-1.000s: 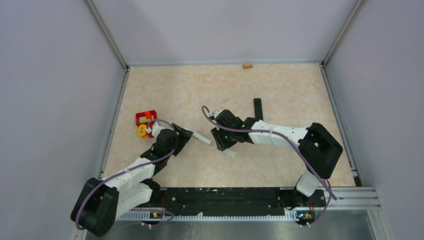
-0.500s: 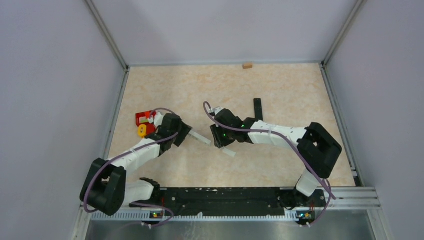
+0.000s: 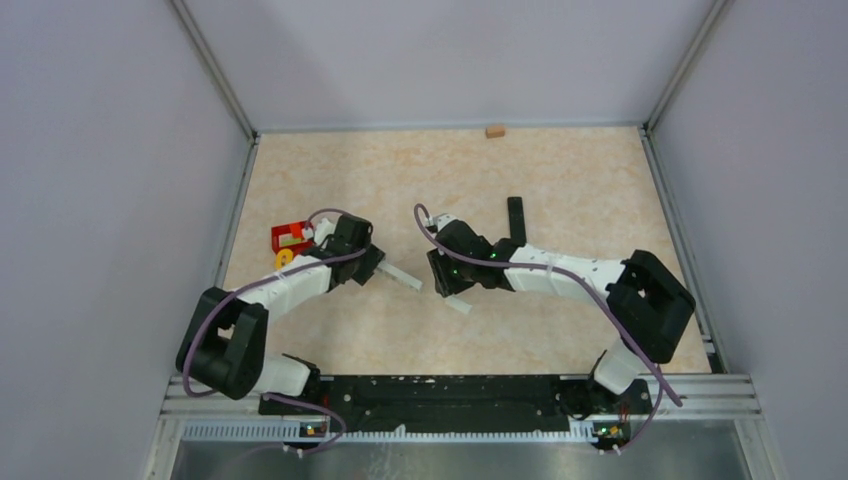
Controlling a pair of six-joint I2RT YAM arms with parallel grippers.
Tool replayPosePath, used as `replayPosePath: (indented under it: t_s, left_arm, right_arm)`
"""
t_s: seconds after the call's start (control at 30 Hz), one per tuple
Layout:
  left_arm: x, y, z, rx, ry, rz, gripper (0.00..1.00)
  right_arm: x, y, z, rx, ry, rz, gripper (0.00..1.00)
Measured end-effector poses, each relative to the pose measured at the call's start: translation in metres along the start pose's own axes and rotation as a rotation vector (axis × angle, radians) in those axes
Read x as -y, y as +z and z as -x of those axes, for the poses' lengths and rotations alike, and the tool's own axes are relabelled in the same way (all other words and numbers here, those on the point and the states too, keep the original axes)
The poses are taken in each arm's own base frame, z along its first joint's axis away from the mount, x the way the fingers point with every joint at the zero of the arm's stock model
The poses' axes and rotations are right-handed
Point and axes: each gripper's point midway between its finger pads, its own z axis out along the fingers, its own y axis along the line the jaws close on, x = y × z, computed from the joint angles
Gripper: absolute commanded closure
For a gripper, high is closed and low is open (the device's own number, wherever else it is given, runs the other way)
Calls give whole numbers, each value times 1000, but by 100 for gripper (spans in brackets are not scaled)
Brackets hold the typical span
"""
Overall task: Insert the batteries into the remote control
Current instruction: Turn over the remote control at the center of the board.
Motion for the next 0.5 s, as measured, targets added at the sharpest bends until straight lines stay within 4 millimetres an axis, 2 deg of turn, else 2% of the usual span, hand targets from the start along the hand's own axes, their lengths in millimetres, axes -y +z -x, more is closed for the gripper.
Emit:
replayPosePath:
  t_s: [0.2, 0.33, 0.5]
  left_arm:
    - [-4, 3, -3, -15, 7, 28, 69]
    - [1, 4, -4, -29, 7, 7, 75]
    - [4, 2, -11, -38, -18, -116, 79]
  right_arm:
    - [3, -3, -3, 2, 2, -7, 65]
    - [4, -4, -4, 1, 6, -8, 65]
    - [5, -4, -5, 1, 7, -11, 65]
